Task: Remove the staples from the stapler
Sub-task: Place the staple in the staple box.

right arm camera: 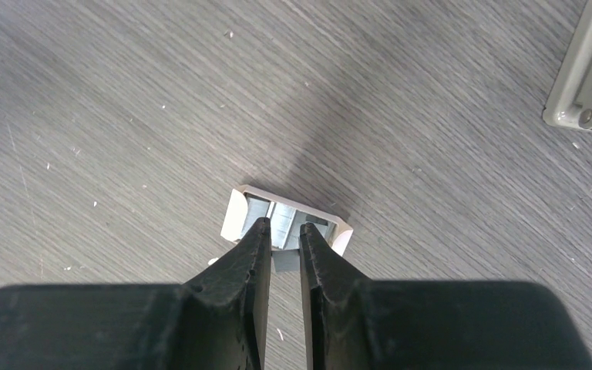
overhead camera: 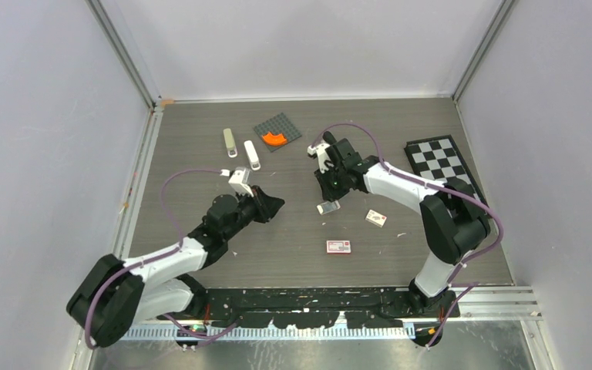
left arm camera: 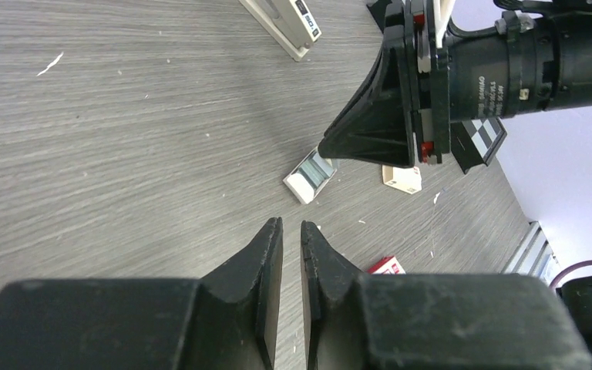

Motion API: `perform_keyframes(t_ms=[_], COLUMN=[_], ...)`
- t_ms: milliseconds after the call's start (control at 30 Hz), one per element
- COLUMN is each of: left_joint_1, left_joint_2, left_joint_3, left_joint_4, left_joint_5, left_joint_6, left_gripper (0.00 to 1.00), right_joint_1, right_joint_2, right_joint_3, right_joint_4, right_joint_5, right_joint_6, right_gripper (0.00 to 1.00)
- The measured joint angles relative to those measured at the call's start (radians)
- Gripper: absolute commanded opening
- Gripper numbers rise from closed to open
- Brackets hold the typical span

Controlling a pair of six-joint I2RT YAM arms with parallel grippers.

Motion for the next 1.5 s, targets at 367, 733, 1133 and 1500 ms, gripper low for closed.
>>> perform_keyframes(t_ms=[367, 733, 1133, 1500], left_joint_1=[0.0, 0.0, 0.0, 0.0], left_joint_2=[-0.198, -0.199, -0.199, -0.199], left_joint_3=[-0.053, -0.076, -0.076, -0.076], left_joint_4=[-0.143, -0.166, -0.166, -0.166], left_joint_5=[-0.039, -0.043, -0.045, -0.045], left_joint_6=[0.0, -0.001, -0.003, -0.003], left_gripper=[0.18, 0.18, 0.18, 0.18], right_joint_1=[0.005, 0.01, 0.013, 0.015], right_joint_2=[0.009, 0.009, 0.009, 0.018], right_joint_3=[-0.039, -0.065, -0.066, -0.066], right_joint_4=[0.061, 0.075, 0.076, 0.082], right_joint_5=[0.037, 0.041, 0.043, 0.052], right_joint_6=[0.074, 0.104, 0.116, 0.116], right_gripper=[0.23, 0.23, 0.24, 0.25])
